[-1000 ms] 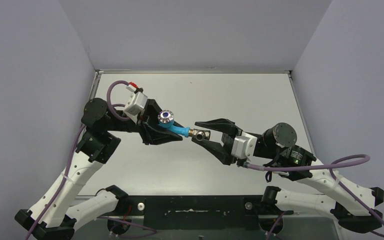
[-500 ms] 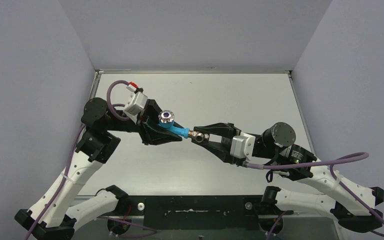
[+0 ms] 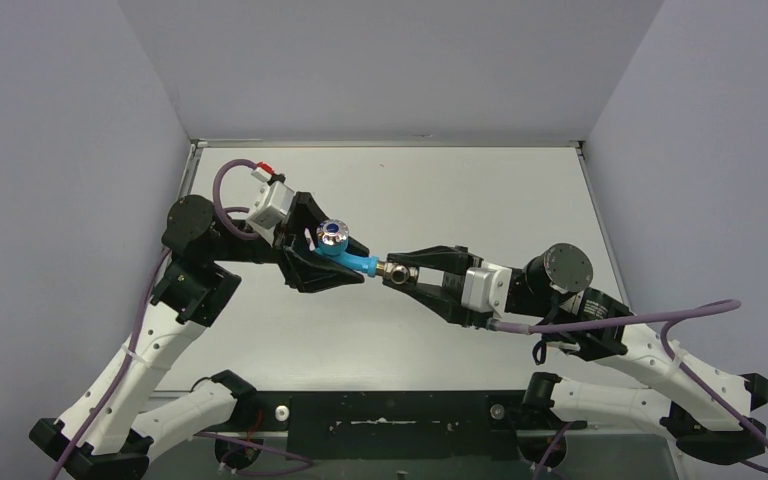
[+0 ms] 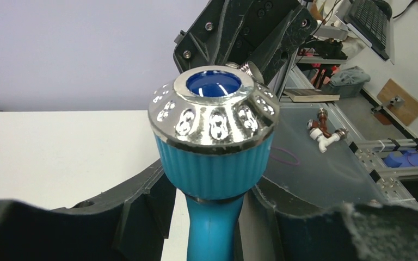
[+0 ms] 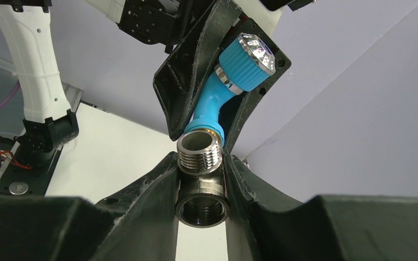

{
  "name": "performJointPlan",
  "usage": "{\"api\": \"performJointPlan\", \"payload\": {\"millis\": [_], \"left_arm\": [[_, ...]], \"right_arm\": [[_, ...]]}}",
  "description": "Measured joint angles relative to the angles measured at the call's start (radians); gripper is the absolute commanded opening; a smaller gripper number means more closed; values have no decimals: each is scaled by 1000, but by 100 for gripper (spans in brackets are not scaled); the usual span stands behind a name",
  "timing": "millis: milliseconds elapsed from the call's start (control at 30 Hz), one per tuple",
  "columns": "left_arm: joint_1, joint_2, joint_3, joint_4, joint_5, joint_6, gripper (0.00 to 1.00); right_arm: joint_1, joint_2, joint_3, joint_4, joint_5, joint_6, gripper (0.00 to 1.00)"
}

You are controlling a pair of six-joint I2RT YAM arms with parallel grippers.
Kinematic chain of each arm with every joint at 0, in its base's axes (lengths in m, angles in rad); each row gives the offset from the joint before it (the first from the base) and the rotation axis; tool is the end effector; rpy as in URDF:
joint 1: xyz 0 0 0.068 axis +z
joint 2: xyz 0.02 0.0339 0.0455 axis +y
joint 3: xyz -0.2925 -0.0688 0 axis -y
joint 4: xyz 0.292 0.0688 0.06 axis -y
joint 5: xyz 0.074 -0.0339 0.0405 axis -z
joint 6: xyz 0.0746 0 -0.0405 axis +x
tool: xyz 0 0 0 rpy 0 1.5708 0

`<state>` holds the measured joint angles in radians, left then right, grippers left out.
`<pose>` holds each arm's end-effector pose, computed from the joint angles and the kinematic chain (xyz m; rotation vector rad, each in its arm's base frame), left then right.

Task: Install the water faucets
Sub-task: Install the water faucet onto the adaptor.

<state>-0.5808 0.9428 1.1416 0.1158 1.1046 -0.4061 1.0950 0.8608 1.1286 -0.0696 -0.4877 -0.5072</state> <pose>0.1514 -0.1791 0.5000 1.1481 1.1352 -1.4710 0.0753 0.2224 0.4980 -1.2861 0.6611 0.8188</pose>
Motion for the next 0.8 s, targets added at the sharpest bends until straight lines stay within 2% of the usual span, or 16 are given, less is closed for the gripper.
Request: {"api": "performJointPlan", "payload": {"millis": [500, 667, 800], "left_arm": [[0, -2, 0, 9, 3, -13, 49], [1, -2, 0, 14, -2, -32, 49], [1, -2, 0, 16, -5, -40, 44]], "right_arm": [[0, 5, 12, -18, 40, 0, 0], [0, 10, 13, -18, 56, -4, 0], [0, 14, 16, -18, 55, -7, 0]]}}
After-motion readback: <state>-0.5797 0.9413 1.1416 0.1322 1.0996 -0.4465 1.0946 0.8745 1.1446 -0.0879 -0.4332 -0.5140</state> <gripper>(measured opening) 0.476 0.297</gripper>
